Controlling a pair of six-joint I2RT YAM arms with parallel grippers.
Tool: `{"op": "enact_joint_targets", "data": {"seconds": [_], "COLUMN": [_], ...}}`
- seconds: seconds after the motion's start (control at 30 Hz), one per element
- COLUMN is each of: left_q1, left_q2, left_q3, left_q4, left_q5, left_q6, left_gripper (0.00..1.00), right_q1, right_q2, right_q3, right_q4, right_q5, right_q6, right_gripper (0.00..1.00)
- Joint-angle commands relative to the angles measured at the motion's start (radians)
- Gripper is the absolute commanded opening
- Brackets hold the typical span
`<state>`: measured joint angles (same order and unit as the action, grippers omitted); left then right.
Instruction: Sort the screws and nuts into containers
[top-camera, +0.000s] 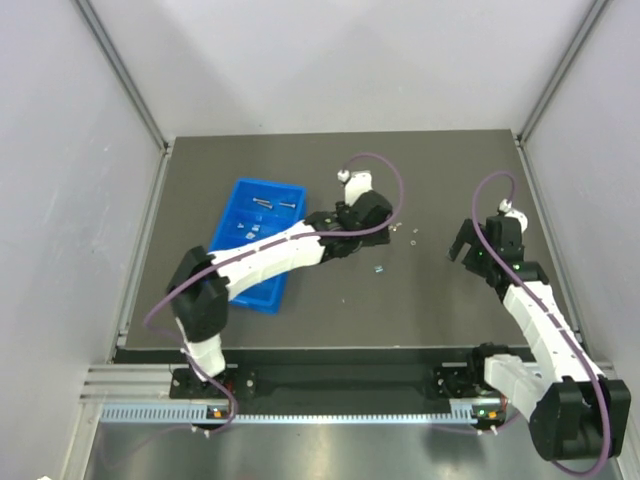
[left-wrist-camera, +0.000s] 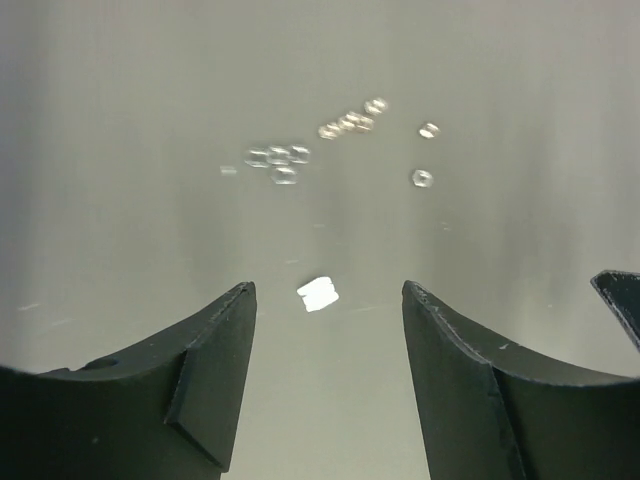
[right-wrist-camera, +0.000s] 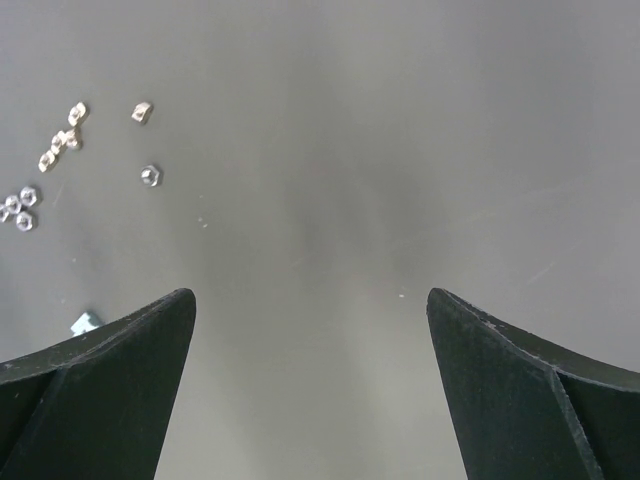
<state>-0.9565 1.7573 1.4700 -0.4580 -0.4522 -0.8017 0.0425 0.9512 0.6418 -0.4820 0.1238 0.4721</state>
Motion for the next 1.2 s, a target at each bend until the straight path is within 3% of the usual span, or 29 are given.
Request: {"op": "enact_joint_targets", "data": {"seconds": [0.0, 0.13, 0.3, 0.57, 0.97, 1.17], "left_q1": [-0.017, -0.102, -0.110, -0.126, -0.130, -0.131], "left_q2": [0.122, 0.293, 0.467, 0.475, 0.498, 0.504], "left_q3": [0.085, 0.235, 0.418, 0.369, 0.357, 0.319], "left_q4": [-0.040, -0.137, -0.321, -0.375, -0.416, -0.390], "left_q5": [0.038, -0.123, -0.157, -0.207, -0.195, -0.174], "left_q6": [-0.051, -0.148, -0.240, -0.382, -0.444, -0.442], "left_gripper": [0.65, 0.65, 0.64, 0.61, 0.59, 0.53], "right_q1": [-0.009, -0.015, -0.020, -0.021, -0.020, -0.020], "right_q2": [-0.054, -0.095, -0.118, -0.132, -0.121, -0.124], "right_q3": [0.050, 0.039, 0.064, 0.059, 0.047, 0.035], "right_q4": [-0.039, -0.050, -0.084, -0.084, -0.073, -0.070], "right_q5": [0.080, 0.099, 0.114, 0.112, 0.103, 0.103], "right_q6": [-0.010, -0.018, -0.032, -0.033, -0.033, -0.032], "right_gripper": [1.00, 1.00, 1.00, 1.00, 1.00, 1.00]}}
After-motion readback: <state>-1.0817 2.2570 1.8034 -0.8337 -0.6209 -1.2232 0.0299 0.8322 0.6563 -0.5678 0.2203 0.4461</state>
